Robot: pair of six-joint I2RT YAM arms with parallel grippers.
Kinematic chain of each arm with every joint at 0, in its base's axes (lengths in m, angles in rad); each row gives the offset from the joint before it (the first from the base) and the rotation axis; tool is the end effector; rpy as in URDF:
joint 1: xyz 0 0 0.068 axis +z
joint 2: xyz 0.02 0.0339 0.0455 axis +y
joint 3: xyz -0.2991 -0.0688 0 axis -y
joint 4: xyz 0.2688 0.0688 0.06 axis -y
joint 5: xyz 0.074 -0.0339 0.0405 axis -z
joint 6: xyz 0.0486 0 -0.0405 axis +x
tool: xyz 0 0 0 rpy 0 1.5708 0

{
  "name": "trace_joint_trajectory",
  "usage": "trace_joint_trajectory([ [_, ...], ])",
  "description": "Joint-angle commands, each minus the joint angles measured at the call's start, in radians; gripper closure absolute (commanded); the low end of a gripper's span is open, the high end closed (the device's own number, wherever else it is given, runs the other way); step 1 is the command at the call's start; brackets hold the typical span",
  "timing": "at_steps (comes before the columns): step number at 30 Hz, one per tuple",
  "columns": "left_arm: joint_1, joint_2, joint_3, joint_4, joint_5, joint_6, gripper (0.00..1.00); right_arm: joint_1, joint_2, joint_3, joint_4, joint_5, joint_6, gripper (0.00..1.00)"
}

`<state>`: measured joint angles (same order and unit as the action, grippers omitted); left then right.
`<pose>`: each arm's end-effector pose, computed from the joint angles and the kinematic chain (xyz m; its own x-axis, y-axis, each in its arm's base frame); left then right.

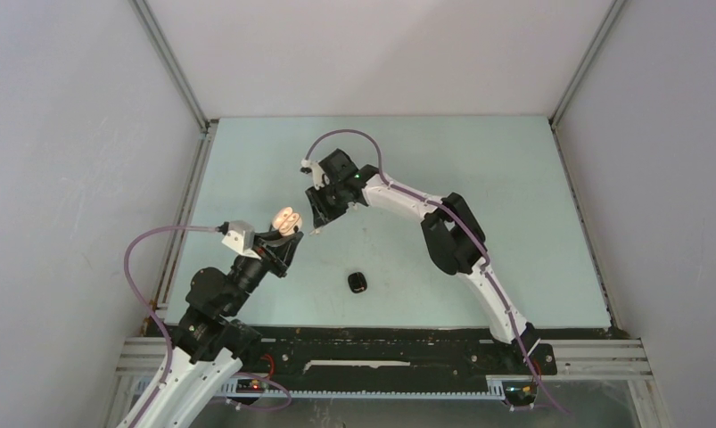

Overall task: Insert the wireless bluetooth earbuds into the charging case
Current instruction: Pick up the earbud from the center of the board.

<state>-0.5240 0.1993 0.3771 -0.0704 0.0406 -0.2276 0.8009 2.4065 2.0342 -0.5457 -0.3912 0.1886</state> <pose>0.0879 -0.0531 0.2924 -0.0303 -0.2429 -0.9696 0.5420 0.8110 -0.2201 0.3948 0.4339 0.1777 -0.6978 -0.4708 -0.5398 -0.7067 0.5757 0.4114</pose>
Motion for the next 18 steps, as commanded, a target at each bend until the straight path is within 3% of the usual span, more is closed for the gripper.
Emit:
trace_joint_trajectory([
  [1,0.01,-0.002,0.003,0.031,0.01,0.014,1.0,0.005,0.037,0.074,0.001,0.022,0.014,0.66],
  [18,0.027,0.025,0.008,0.03,0.031,0.014,1.0,0.025,0.082,0.09,-0.005,0.011,0.002,0.67],
])
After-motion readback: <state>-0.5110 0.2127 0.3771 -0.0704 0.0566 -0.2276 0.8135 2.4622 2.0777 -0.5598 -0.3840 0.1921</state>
